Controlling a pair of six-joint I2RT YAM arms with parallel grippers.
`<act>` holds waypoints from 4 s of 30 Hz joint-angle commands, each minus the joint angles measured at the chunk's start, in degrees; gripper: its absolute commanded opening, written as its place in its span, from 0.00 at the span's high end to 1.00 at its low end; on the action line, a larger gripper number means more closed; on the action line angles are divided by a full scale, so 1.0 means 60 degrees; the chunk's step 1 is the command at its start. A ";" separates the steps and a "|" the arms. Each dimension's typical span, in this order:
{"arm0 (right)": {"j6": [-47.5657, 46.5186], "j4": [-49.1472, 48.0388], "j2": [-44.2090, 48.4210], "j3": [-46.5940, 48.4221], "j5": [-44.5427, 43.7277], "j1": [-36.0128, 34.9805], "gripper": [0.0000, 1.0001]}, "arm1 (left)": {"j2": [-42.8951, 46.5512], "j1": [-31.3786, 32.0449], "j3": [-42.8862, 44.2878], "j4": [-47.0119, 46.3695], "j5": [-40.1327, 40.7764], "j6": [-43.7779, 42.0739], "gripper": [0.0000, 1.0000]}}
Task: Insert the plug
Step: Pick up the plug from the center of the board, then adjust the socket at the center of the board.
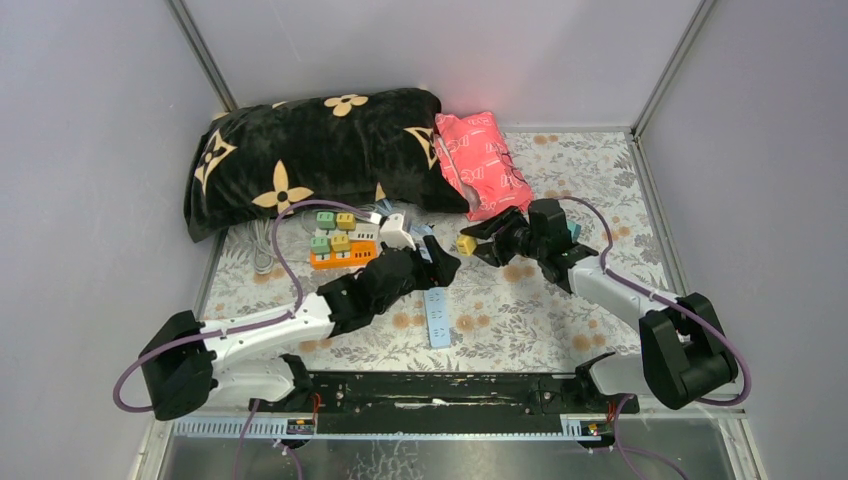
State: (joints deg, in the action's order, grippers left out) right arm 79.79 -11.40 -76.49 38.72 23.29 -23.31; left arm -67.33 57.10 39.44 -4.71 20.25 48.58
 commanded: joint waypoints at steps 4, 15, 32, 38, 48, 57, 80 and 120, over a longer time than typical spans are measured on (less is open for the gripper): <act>0.1184 -0.1333 0.0302 0.0084 0.0176 -0.0416 0.74 | -0.0557 0.0294 0.0314 -0.1851 0.1142 -0.0765 0.16; 0.1304 -0.1519 0.0399 0.0130 0.0215 -0.0778 0.74 | -0.1078 0.0301 0.0437 -0.2763 0.1859 -0.1282 0.18; 0.1439 -0.1843 0.0454 -0.0018 0.0436 -0.1066 0.74 | -0.1651 0.0304 0.0087 -0.4384 0.2025 -0.1657 0.70; 0.1085 -0.1798 0.0409 0.0067 0.0462 -0.1067 0.56 | -0.1493 0.0308 0.0031 -0.3986 0.2013 -0.1704 0.93; -0.1806 -0.0408 0.0282 0.0949 0.0426 -0.1076 0.17 | -0.0639 0.0202 0.0108 -0.1771 0.1987 -0.1299 1.00; -0.5771 0.1779 0.0134 0.1483 0.0912 -0.1066 0.21 | 0.0252 -0.0479 0.0283 0.1104 0.1141 -0.0476 1.00; -0.7354 0.0181 -0.2154 -0.0354 0.3265 -0.1524 0.55 | 0.0779 -0.1805 0.1214 0.5089 -0.1294 0.0105 0.99; -0.3509 -0.4306 -0.4687 -0.0157 0.0769 -0.2523 0.67 | -0.1609 -0.2046 0.2861 0.7001 -0.2128 -0.0889 1.00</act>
State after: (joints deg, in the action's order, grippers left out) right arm 57.95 -32.69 -105.23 38.28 35.42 -38.63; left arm -75.09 45.21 53.36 34.74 9.19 45.63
